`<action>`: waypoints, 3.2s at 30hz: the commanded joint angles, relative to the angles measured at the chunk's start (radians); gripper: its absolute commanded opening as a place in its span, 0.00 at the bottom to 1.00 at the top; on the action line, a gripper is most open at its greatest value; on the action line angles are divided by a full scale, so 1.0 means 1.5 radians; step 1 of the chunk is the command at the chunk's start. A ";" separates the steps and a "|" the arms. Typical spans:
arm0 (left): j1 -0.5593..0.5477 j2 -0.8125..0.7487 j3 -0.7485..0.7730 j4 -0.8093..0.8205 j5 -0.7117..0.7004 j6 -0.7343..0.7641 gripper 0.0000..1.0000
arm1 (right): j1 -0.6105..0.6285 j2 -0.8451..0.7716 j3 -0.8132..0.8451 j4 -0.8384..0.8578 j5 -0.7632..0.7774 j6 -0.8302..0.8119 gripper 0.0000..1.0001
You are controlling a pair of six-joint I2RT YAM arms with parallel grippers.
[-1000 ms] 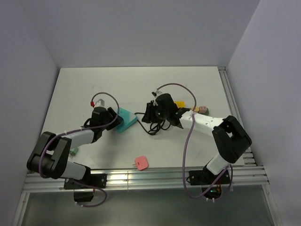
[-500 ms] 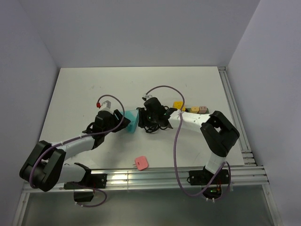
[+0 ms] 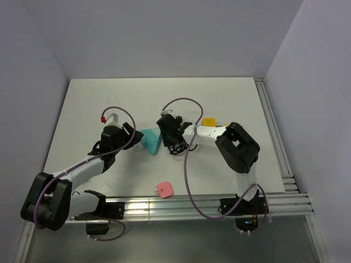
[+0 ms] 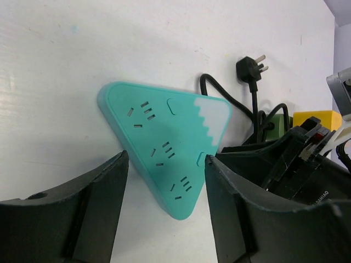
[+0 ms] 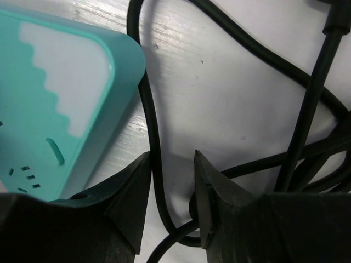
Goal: Insert the plug
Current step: Adjust the socket at the center of the board.
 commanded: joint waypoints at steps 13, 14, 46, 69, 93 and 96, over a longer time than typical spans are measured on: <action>0.062 0.076 0.051 0.053 0.051 0.025 0.67 | -0.165 -0.052 -0.063 0.053 -0.038 0.053 0.00; 0.062 0.086 0.055 0.060 0.054 0.025 0.71 | -0.170 -0.054 -0.061 0.050 -0.027 0.054 0.00; 0.099 0.308 0.168 0.087 0.165 -0.009 0.56 | -0.090 -0.120 -0.054 0.092 -0.110 0.026 0.45; -0.016 0.177 0.011 0.084 0.155 -0.021 0.51 | -0.052 -0.018 0.038 0.053 -0.092 -0.002 0.45; -0.048 -0.119 -0.028 -0.078 0.147 -0.016 0.62 | 0.016 -0.007 0.073 0.061 -0.129 -0.078 0.42; -0.048 -0.118 -0.035 -0.087 0.150 -0.015 0.62 | 0.016 -0.004 0.077 0.058 -0.129 -0.077 0.42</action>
